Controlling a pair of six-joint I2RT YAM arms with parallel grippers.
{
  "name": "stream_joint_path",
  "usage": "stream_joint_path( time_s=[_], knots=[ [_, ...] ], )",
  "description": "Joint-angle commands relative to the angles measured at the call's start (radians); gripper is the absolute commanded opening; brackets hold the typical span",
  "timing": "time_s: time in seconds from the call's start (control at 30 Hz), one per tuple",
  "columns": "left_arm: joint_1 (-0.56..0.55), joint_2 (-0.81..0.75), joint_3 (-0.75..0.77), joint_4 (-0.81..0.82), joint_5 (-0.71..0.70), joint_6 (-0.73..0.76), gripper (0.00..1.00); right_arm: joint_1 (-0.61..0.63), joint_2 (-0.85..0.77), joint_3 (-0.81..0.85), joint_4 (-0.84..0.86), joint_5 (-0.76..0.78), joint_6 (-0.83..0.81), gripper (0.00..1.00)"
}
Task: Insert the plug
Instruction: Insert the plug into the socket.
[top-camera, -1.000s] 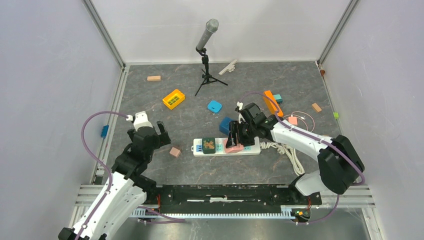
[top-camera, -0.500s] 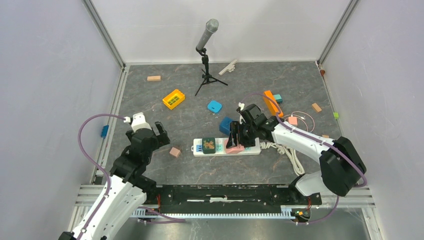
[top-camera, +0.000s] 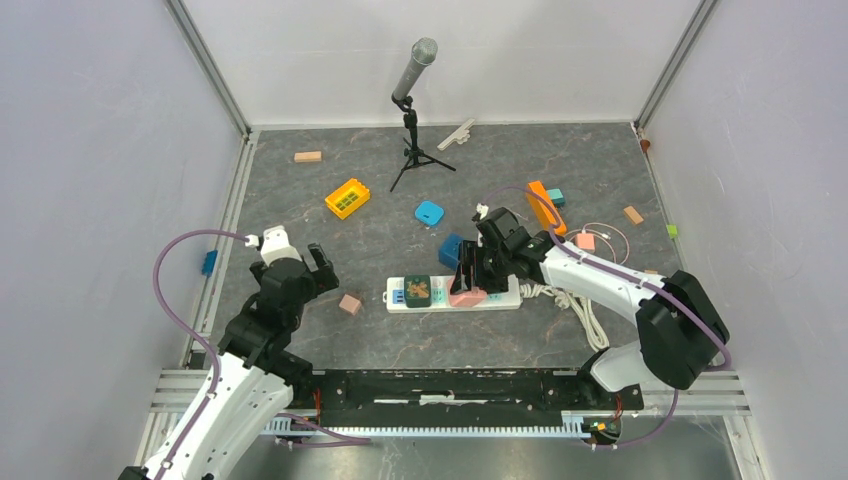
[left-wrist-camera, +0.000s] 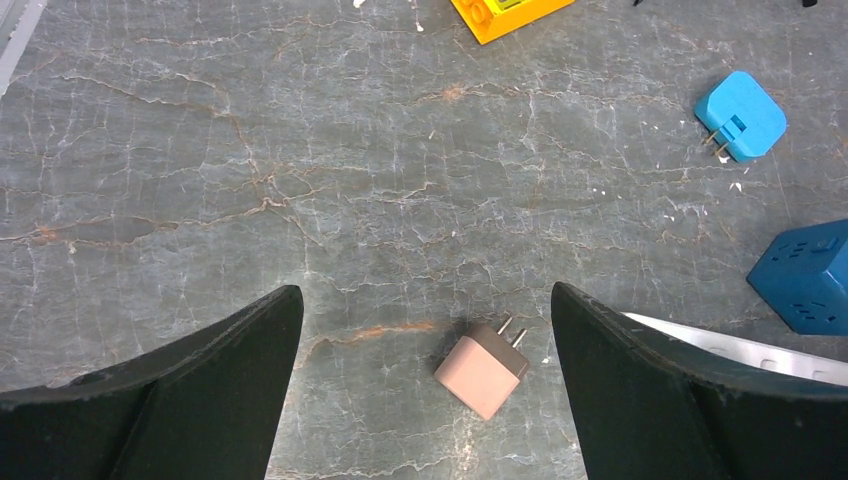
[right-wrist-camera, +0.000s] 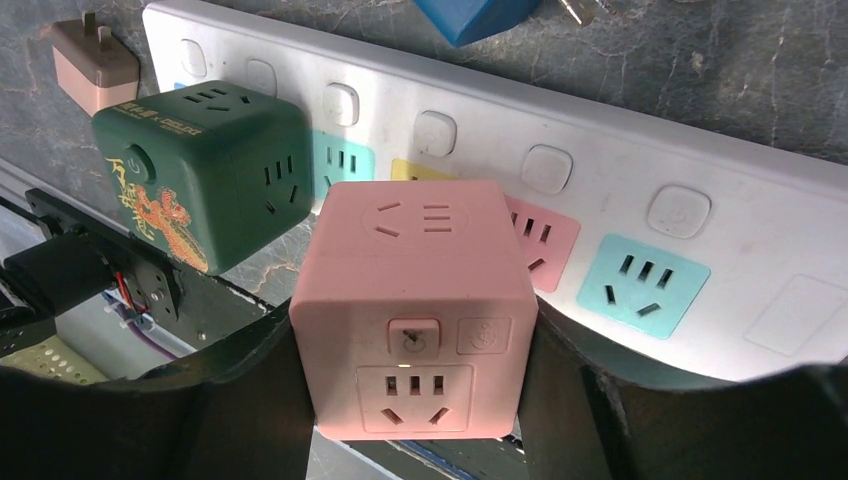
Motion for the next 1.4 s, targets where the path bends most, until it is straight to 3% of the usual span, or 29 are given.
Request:
stream_joint_path(
  time_s=[0.0, 0.53, 0.83, 1.03, 1.37],
  knots=[
    [0.003, -0.006, -0.004, 0.019, -0.032, -0.034, 1.0, 0.005, 0.031, 0.007, -0.031, 0.15, -0.011, 0.0],
    [0.002, -0.006, -0.006, 0.021, -0.033, -0.034, 1.0, 0.006, -0.022, -0.032, 0.04, 0.199, 0.025, 0.0],
    [0.003, -0.005, -0.007, 0.021, -0.031, -0.037, 1.0, 0.071, 0.033, -0.015, -0.022, 0.334, -0.011, 0.0],
    [0.002, -0.004, -0.007, 0.021, -0.03, -0.039, 1.0, 0.102, 0.047, -0.026, -0.051, 0.429, 0.056, 0.0],
    [0.003, -0.008, -0.006, 0.021, -0.032, -0.039, 1.0, 0.14, 0.123, -0.003, -0.09, 0.44, 0.106, 0.0]
  ],
)
